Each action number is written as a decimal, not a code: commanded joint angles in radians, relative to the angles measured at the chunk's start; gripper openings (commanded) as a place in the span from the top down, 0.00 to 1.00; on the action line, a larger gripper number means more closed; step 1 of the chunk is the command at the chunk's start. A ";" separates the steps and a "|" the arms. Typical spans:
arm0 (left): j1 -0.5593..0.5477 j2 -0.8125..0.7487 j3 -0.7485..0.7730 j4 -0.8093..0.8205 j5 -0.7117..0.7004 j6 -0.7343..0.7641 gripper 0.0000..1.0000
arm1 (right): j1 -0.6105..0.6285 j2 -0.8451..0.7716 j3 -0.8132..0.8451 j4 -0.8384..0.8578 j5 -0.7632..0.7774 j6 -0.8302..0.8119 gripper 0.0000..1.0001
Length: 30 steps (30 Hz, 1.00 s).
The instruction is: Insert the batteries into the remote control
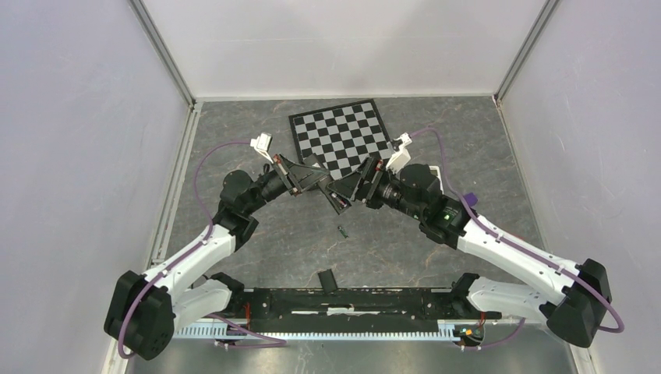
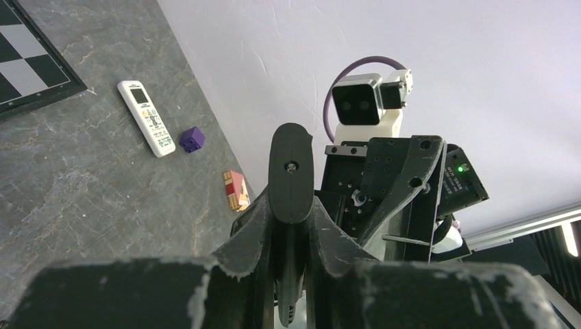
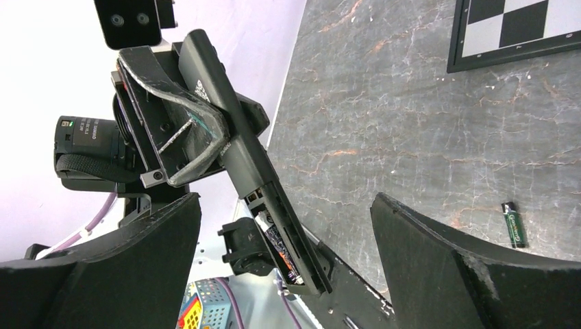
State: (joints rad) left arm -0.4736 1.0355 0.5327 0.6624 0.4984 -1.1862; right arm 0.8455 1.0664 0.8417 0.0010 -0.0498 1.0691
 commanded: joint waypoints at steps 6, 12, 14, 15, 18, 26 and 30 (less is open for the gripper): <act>-0.005 -0.033 0.031 -0.094 -0.065 0.074 0.98 | -0.005 -0.016 0.012 0.078 -0.018 -0.241 0.04; -0.005 -0.016 0.166 -0.648 -0.206 0.327 0.98 | -0.036 -0.026 -0.076 0.076 -0.095 -0.465 0.04; -0.005 0.017 0.205 -0.791 -0.268 0.365 0.98 | -0.046 -0.010 -0.116 0.076 -0.123 -0.517 0.08; -0.005 0.043 0.219 -0.833 -0.287 0.373 0.98 | -0.048 0.004 -0.130 0.074 -0.130 -0.541 0.11; -0.010 0.125 0.278 -0.952 -0.339 0.389 0.98 | -0.049 0.046 -0.175 0.070 -0.128 -0.602 0.18; -0.111 0.408 0.435 -1.148 -0.520 0.407 0.98 | -0.049 0.179 -0.232 0.068 -0.075 -0.682 0.25; -0.180 0.519 0.532 -1.259 -0.640 0.397 0.98 | -0.049 0.218 -0.241 0.070 -0.031 -0.683 0.27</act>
State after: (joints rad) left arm -0.5949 1.4845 0.9512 -0.4553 0.0147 -0.8246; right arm 0.7982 1.2625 0.6071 0.0429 -0.1326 0.4278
